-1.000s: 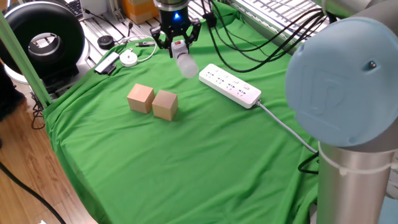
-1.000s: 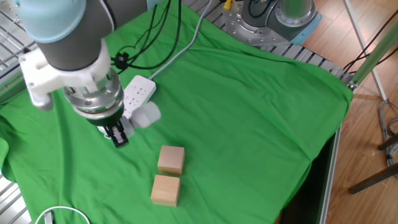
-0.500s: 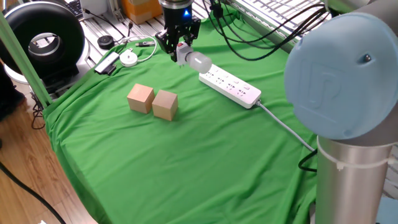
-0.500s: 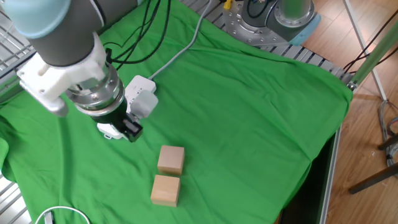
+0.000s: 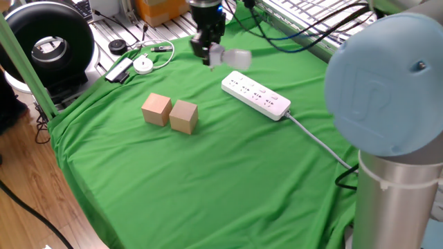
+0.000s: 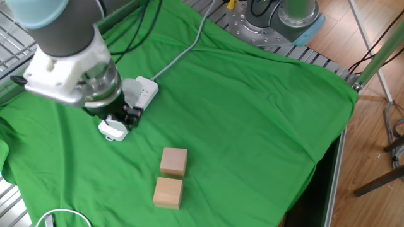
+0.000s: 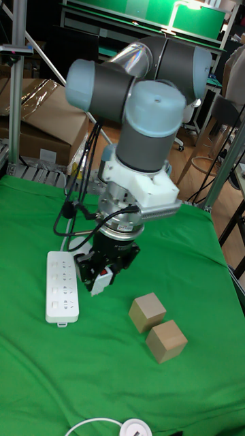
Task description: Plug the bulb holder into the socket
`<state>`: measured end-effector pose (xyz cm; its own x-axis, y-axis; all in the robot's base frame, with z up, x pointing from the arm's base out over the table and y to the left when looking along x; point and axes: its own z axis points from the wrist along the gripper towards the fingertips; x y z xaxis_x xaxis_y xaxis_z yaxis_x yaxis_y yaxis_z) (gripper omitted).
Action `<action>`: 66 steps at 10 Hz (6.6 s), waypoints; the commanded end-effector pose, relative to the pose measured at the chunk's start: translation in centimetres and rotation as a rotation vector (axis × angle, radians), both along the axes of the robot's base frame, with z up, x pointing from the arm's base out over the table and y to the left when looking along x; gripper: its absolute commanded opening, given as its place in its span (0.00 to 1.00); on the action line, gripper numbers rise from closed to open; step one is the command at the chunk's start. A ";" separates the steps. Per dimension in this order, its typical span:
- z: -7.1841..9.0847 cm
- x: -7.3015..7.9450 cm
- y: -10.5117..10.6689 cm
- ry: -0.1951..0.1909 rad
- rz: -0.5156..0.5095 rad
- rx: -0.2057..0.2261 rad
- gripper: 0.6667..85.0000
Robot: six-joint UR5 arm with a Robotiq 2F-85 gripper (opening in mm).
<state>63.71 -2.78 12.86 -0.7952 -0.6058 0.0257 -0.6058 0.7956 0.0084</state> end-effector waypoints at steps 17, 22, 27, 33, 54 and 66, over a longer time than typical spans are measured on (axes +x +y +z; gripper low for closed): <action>-3.4 -0.9 -5.2 -0.033 0.931 -0.039 0.00; -4.5 -0.5 -4.4 -0.105 1.010 -0.033 0.00; -5.6 -1.9 -5.7 -0.103 1.047 0.002 0.00; -6.2 -3.0 -5.4 -0.107 1.027 0.007 0.00; -7.1 -2.7 -4.7 -0.106 1.031 0.024 0.00; -7.3 -2.6 -5.3 -0.082 1.037 0.002 0.00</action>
<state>61.09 -7.88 5.51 0.1220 -0.9925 -0.0057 -0.9905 -0.1214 -0.0639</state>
